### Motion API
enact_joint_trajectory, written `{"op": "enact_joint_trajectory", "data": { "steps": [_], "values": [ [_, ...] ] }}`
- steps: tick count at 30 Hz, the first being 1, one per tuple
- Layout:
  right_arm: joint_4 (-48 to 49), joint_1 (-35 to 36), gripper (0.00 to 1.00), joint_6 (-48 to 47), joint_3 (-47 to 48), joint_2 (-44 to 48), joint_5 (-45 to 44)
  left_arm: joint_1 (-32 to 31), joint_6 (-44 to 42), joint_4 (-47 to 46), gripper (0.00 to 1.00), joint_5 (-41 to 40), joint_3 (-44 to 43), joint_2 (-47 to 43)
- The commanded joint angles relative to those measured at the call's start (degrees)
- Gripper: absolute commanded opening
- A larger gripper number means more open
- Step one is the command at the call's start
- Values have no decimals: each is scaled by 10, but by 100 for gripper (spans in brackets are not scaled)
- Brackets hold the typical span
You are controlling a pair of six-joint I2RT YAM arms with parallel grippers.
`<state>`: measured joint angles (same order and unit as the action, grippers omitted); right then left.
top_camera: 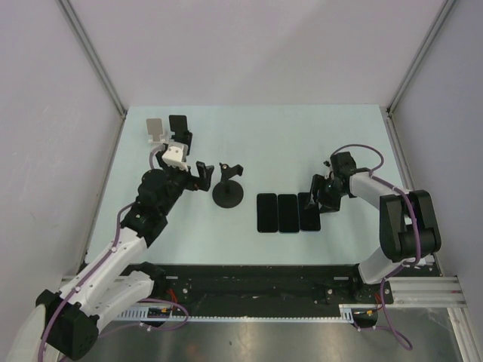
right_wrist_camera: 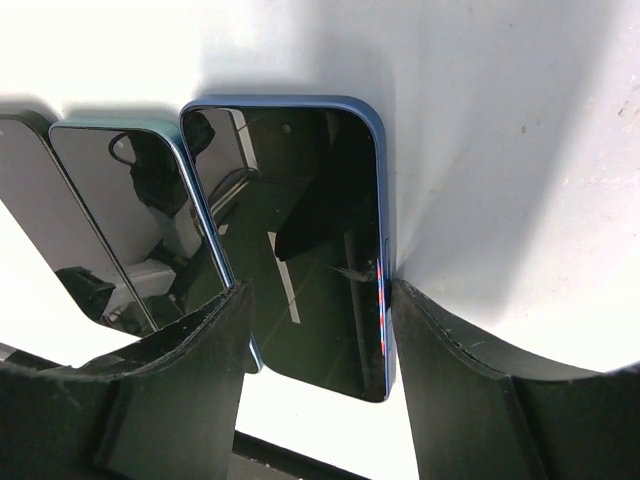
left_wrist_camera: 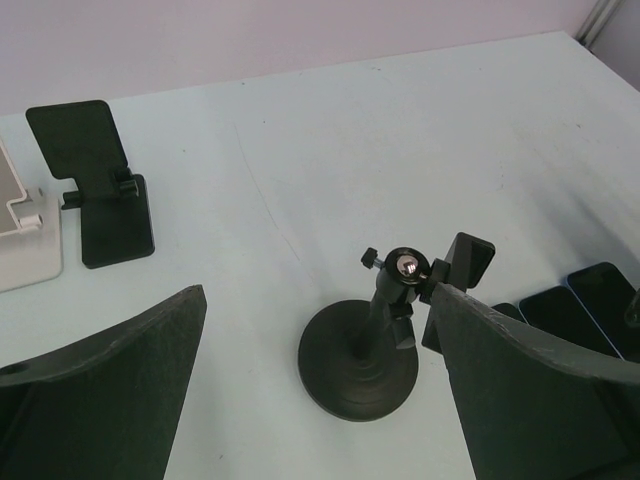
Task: Remove the phone from the phone stand
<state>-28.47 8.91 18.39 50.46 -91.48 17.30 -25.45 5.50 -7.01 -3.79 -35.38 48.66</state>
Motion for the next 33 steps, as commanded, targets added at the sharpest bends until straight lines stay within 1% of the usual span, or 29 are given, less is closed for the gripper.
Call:
{"op": "enact_joint_trajectory", "data": {
  "steps": [1,6,12,16,18,20,24,25,29,33],
  "values": [
    [23,12,62,-6,-5,17,4,-7,20,0,100,0,-27,-4],
    [27,20,62,-7,-4,30,-7,-13,24,26,100,-1,-33,6],
    [20,27,62,-11,-4,38,-16,-30,49,28,100,-2,-35,20],
    [9,24,65,-6,-4,75,-52,-50,70,30,100,-11,-47,45],
    [10,21,68,-2,-4,112,-82,-64,86,35,100,-24,-56,51],
    [11,21,70,1,-2,153,-115,-73,107,39,100,-51,-65,62],
    [21,20,77,3,2,211,-150,-108,145,66,100,-116,-86,77],
    [25,20,78,5,3,221,-153,-116,157,88,100,-155,-92,80],
    [28,26,79,3,2,254,-166,-165,168,149,98,-238,-130,104],
    [25,31,79,2,3,266,-163,-190,188,192,94,-295,-150,127]
  ]
}}
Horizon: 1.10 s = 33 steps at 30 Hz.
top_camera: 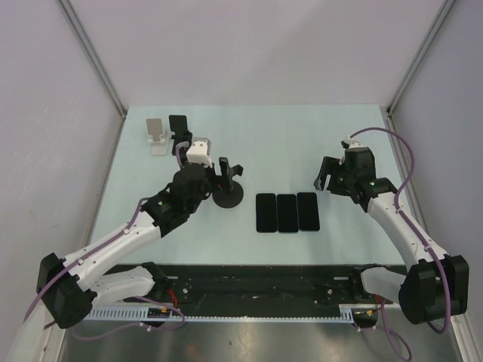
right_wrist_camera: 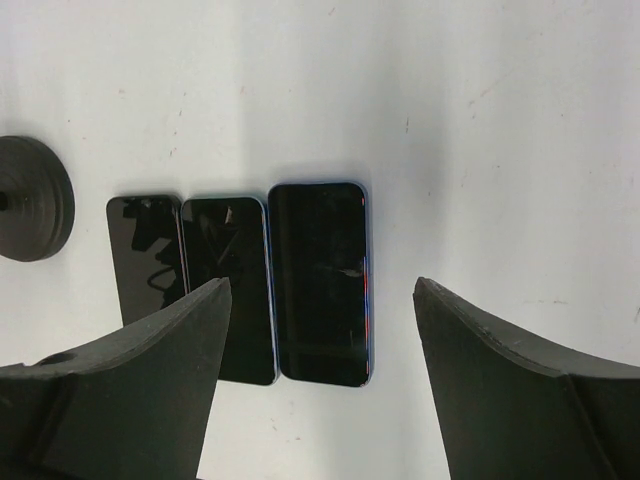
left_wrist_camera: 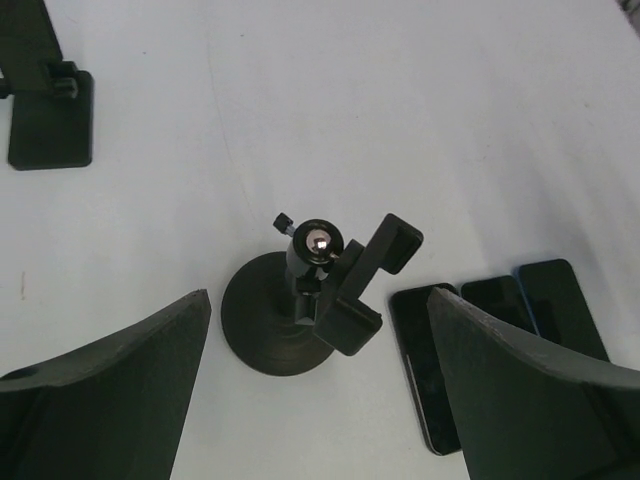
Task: Remove the phone from the phone stand
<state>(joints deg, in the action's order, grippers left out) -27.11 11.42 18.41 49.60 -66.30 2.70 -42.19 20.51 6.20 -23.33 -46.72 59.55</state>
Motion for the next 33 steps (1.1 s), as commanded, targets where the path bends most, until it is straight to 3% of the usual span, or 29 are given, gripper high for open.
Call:
{"op": "enact_joint_trajectory", "data": {
  "steps": [1,10,19,22,23,26,29,33],
  "values": [
    [10,9,79,3,10,16,-16,-27,44,68,93,-108,-41,22],
    [7,27,79,0,10,28,-15,-55,58,96,84,-138,-65,69],
    [9,43,79,-10,8,34,-19,-57,52,96,66,-144,-82,96],
    [13,45,79,-10,5,36,-20,-57,46,97,49,-141,-86,105],
    [12,45,79,-10,3,37,-20,-56,45,98,37,-143,-85,107],
    [13,45,79,-12,1,38,-21,-55,45,100,16,-147,-81,105],
    [14,45,79,-11,0,41,-21,-49,37,99,1,-148,-82,104],
    [19,46,79,-14,-1,43,-18,-22,14,97,0,-123,-90,100]
  ]
}}
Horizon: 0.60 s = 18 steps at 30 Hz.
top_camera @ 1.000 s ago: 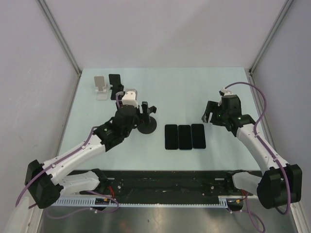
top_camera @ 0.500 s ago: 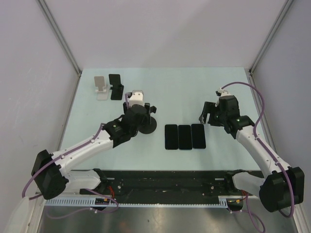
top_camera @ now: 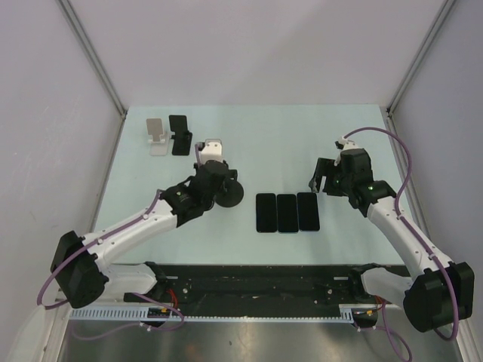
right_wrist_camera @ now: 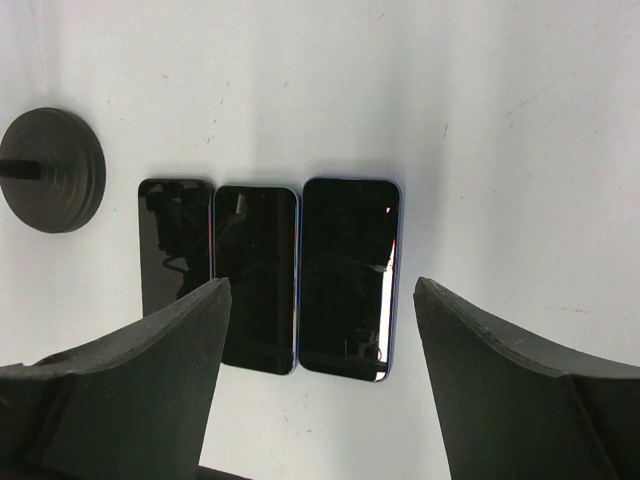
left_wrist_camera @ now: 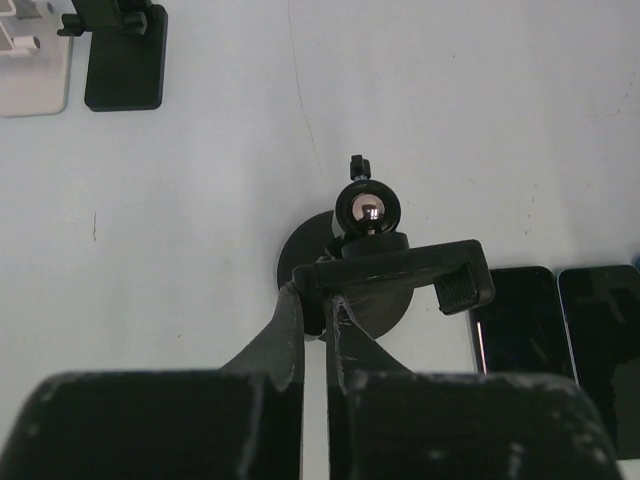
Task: Remove the phone from the phone stand
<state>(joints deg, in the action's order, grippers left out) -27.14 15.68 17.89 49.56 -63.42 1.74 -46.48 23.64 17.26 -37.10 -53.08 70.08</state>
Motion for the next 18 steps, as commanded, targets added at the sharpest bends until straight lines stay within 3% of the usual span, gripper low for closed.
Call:
{"op": "enact_joint_trajectory", "data": {
  "steps": [1,10,18],
  "values": [
    [20,2,79,-9,-3,16,-8,37,-24,-17,0,25,-34,-6],
    [31,2,79,-18,-7,22,0,163,-121,-74,0,167,-97,14],
    [48,6,78,-31,-10,32,16,267,-171,-146,0,287,-173,123]
  ]
}}
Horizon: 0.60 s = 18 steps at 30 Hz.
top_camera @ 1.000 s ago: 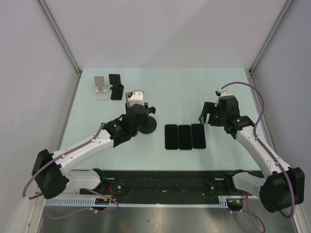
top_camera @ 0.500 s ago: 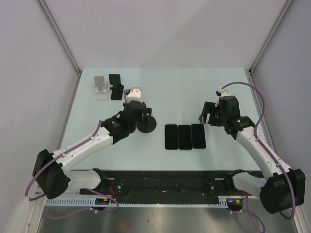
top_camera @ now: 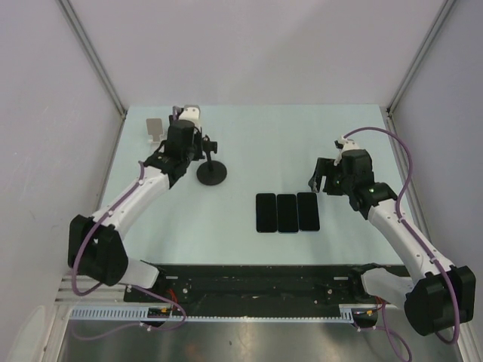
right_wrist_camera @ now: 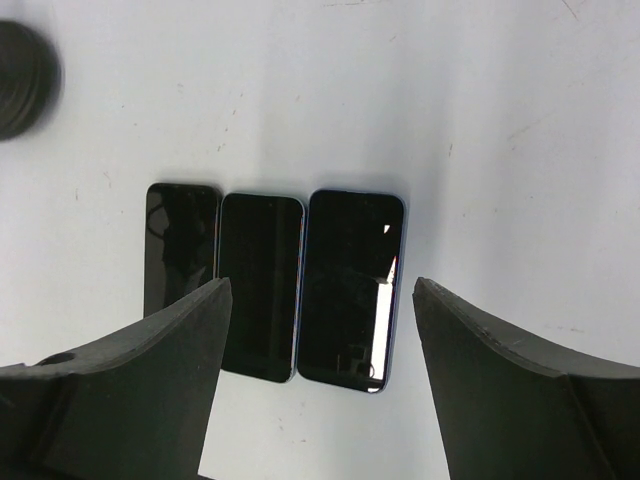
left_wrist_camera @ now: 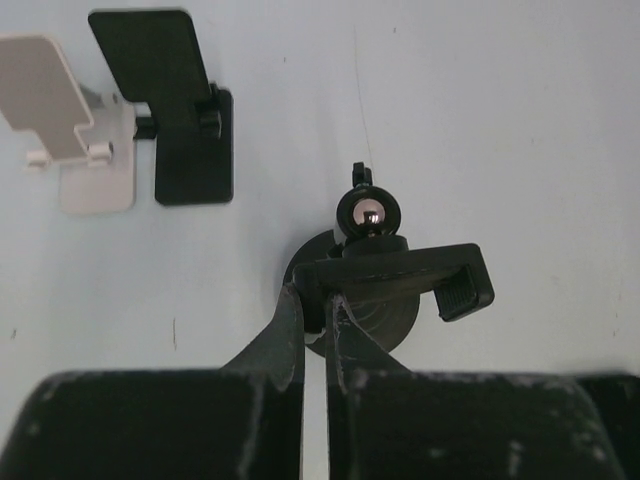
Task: Remove the phone from the phone stand
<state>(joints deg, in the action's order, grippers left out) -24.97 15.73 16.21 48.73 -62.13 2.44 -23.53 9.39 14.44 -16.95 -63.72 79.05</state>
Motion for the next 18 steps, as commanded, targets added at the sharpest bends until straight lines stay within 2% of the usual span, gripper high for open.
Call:
{"op": "enact_joint_trajectory", "data": {
  "steps": [1,6,10,18],
  "values": [
    [27,6,78,-19,-2,20,10,55,-30,-135,0,96,-85,44],
    [31,8,78,-22,-7,28,5,83,-55,-188,0,141,-140,115],
    [33,8,79,-22,-10,39,-2,105,-74,-189,0,154,-205,181],
    [34,9,79,-15,-21,50,-20,136,-111,-189,0,189,-283,251]
  ]
}}
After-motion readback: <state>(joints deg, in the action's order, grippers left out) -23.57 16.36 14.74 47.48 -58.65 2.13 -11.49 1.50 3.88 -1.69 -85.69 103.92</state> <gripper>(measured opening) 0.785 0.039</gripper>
